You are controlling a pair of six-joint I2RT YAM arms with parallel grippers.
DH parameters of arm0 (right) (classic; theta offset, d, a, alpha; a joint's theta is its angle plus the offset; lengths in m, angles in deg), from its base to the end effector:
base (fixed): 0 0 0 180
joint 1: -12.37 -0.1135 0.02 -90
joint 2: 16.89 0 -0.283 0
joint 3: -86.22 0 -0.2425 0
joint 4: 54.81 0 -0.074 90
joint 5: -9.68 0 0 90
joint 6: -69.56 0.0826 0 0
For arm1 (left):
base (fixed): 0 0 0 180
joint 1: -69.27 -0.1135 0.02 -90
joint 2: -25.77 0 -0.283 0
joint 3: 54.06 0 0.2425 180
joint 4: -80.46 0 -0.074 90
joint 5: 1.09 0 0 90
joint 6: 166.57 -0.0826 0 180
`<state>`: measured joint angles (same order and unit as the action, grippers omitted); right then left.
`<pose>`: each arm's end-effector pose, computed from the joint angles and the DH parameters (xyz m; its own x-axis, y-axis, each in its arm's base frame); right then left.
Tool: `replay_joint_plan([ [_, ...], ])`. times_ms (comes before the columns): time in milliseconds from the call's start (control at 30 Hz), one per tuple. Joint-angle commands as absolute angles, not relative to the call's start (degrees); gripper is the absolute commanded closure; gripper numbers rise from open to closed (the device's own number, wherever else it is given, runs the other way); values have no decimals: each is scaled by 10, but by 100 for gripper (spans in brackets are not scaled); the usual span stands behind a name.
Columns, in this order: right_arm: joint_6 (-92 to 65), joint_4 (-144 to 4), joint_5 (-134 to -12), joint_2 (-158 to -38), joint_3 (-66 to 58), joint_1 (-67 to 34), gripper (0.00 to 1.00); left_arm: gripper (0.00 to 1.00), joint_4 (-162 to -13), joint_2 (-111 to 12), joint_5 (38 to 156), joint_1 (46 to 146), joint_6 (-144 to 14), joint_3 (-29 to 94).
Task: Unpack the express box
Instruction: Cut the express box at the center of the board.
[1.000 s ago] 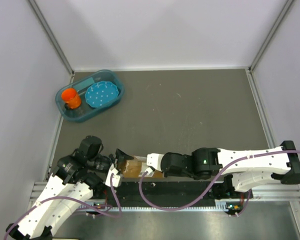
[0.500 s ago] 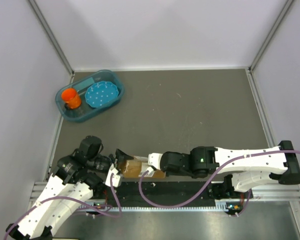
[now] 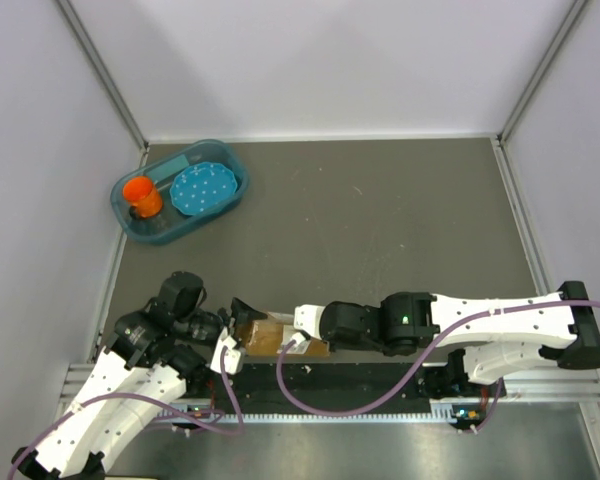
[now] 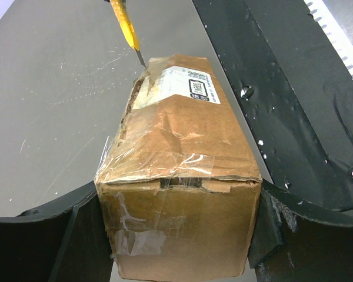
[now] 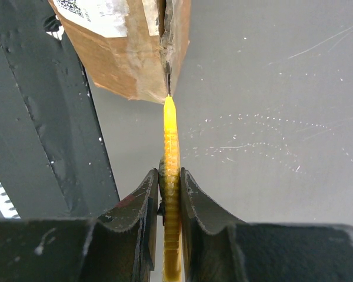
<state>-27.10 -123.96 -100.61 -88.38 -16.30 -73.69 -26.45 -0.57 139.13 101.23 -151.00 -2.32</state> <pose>0.0450 0.2372 0.2720 0.0464 -0.9097 -0.4126 -0.9258 0.1159 -0.3597 0.0265 -0.0913 0.2493 0.5806 0.3642 -0.7281 0.8131 -0.3049 0.4959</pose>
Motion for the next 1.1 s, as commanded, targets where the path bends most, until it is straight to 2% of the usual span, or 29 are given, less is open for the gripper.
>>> replay_joint_plan([
  [0,-277,-1209,-1011,-880,-140,-731,100,55,-229,-9,1420,1015,-1492,-14],
  [833,-299,-1144,-978,-925,-162,-717,100,55,-232,-9,1425,1015,-1490,-14],
  [1067,-286,-1183,-984,-918,-158,-717,100,55,-232,-5,1424,1015,-1487,-17],
])
